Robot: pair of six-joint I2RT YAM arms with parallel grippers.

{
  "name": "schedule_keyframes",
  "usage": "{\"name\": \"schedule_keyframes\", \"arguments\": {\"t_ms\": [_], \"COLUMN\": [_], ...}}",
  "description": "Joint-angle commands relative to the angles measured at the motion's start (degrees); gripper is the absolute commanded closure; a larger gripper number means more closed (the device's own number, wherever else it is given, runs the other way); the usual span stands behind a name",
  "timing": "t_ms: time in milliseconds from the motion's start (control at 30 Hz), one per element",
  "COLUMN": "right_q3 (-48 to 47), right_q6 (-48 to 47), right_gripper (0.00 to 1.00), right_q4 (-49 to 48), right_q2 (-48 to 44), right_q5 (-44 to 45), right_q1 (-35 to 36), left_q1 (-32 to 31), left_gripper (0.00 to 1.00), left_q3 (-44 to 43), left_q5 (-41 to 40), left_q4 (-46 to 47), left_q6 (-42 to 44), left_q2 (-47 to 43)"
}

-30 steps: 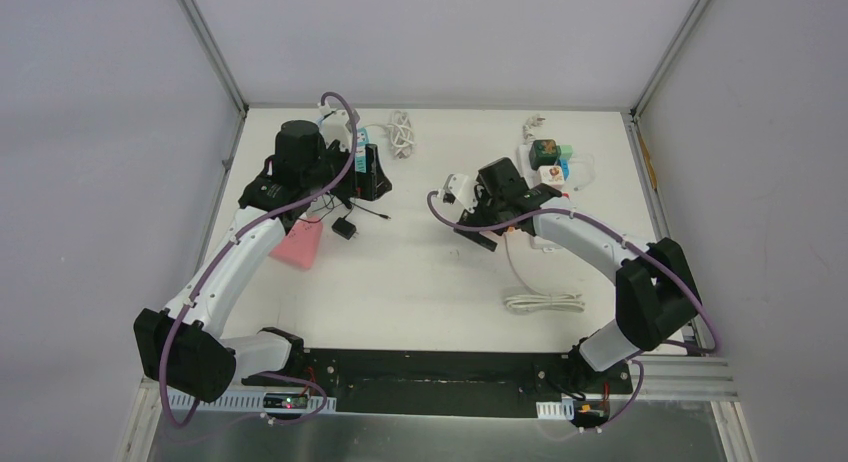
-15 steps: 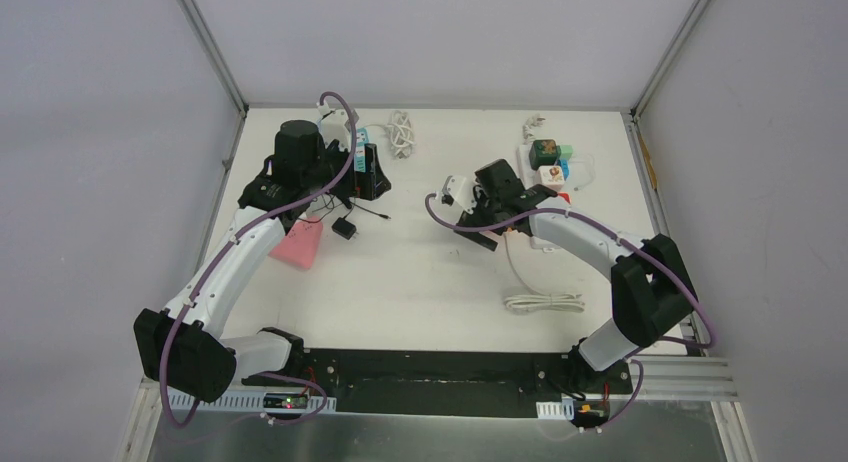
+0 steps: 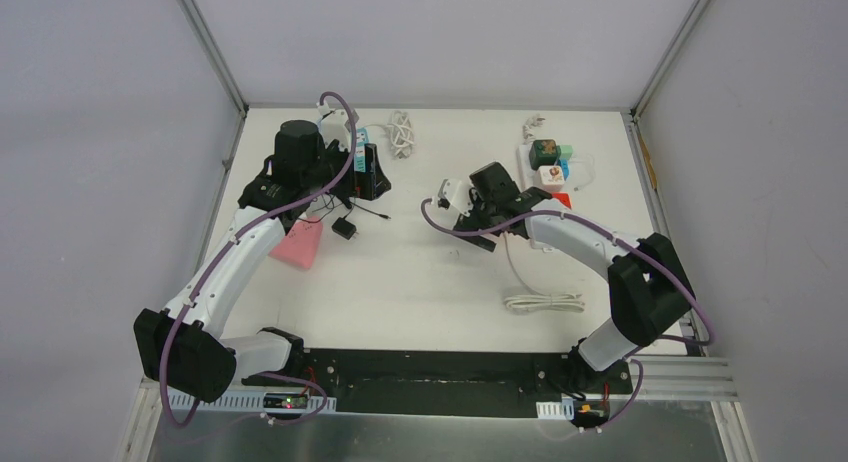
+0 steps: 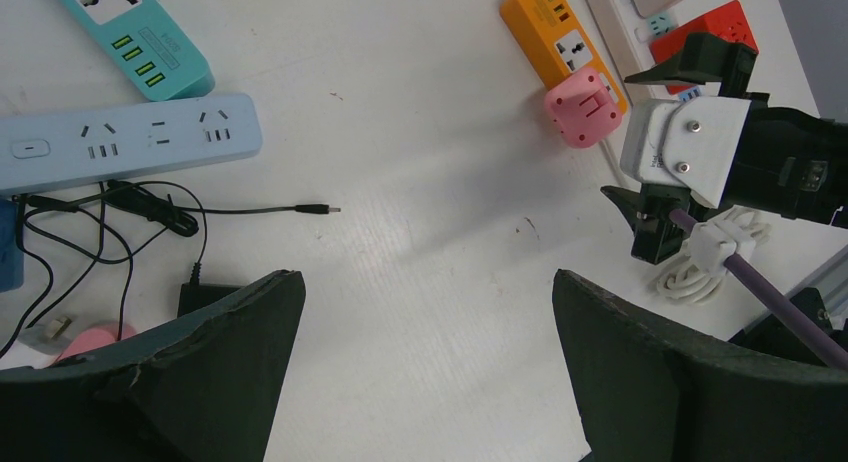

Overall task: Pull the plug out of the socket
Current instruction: Remove the plug from the socket.

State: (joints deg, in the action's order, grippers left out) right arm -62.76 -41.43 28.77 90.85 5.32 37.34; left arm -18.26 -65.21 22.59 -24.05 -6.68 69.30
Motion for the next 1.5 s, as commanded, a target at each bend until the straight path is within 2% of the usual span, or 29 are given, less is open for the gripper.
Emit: {"name": "schedule_keyframes", "arguments": {"t_ms": [0,1467], "right_q3": [0.3,1.1], "right_q6": [-0.7,-2.2], "right_gripper": [0.00,0.00], "right_q4": [-2.0,-4.0], "right_q2": [0.5,2.2], "right_q5": [1.8,7.0], "right_q1": [0.8,4.5], "left_q1": [0.9,0.9], "left_gripper": [0.01,0.01], "left_q3": [-0.7,-0.7], "left_q5": [-0.6,-0.7], "left_q4": [2.1,2.1], "left_q6": [0.9,0.8], "left_q2": [-1.9,-2.0]}}
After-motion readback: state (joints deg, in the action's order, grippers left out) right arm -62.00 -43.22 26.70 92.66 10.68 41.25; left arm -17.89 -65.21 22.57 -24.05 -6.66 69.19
